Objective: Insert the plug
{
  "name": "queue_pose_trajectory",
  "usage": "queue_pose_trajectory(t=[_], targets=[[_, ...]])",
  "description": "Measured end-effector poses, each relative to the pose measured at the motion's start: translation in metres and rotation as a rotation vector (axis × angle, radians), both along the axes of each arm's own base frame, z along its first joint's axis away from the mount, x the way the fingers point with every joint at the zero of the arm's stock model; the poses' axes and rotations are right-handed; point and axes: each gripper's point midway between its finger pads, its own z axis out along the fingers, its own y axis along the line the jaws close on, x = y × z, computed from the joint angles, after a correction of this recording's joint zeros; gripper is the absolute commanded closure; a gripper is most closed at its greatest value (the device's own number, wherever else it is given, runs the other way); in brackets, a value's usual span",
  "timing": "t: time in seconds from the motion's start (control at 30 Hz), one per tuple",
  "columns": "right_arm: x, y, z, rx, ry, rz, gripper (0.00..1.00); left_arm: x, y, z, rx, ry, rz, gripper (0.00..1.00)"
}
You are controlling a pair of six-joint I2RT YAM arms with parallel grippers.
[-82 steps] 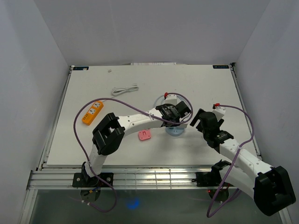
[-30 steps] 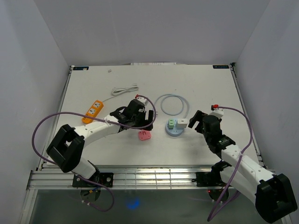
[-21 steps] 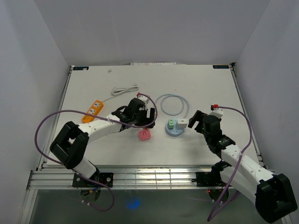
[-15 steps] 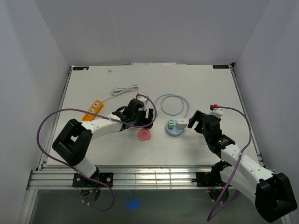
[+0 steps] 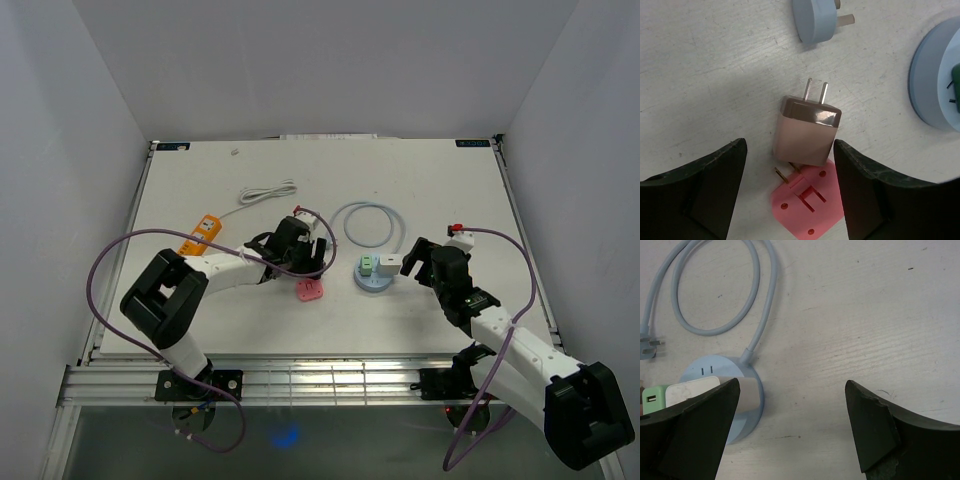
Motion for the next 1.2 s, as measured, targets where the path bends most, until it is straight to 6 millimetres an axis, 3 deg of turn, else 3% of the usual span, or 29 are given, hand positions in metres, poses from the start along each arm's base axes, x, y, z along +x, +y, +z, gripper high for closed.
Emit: queue_pose_trajectory(t=[0.43,1.2], targets=[[0.001,0.001,-0.003,-0.003,0.009,0.002,0.08,-0.001,-0.002,-0.002,-0.01,-0.02,-0.031,0.34],[0.0,0.001,-0.006,-0.011,0.019,0.01,0.08,-0.017,-0.016,-0.004,-0.082,-0.023,-0.141,0.34]])
